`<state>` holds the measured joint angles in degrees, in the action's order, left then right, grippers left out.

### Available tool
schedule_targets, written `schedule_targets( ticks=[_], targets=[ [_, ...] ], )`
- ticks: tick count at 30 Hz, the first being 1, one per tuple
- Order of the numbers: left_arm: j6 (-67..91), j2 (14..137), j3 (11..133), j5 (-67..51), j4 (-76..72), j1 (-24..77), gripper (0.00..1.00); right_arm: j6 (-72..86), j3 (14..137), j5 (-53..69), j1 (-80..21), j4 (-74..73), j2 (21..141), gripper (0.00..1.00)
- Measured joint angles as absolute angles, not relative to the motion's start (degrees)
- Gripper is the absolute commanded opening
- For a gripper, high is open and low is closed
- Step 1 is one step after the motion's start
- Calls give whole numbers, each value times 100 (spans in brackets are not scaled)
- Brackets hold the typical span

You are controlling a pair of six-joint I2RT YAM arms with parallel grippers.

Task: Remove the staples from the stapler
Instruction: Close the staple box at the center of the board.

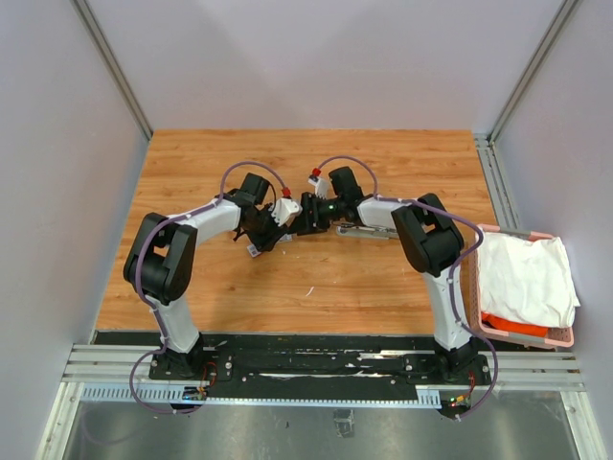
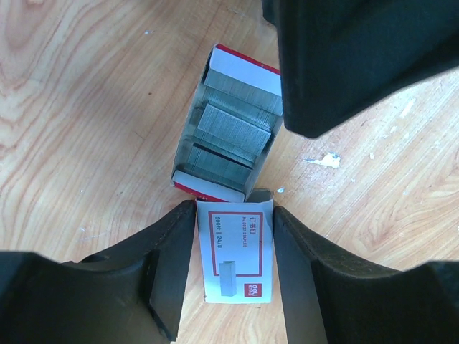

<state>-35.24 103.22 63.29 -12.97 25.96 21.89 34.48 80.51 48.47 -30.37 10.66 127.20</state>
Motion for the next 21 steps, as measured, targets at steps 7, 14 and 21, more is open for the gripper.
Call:
schedule_targets(
  ticks=[7, 14, 21],
  targets=[
    [-4049, 10320, 6388, -1236, 2790, 2182, 57, 3433, 8049, 4851, -2956, 1022, 12696, 59],
    [-4394, 10300, 6451, -1118, 3098, 2060, 68, 3398, 8003, 4831, -2954, 974, 12626, 59],
    [-4469, 10261, 6407, -1140, 3267, 1894, 57, 3378, 7946, 4812, -2947, 943, 12578, 59]
  ],
)
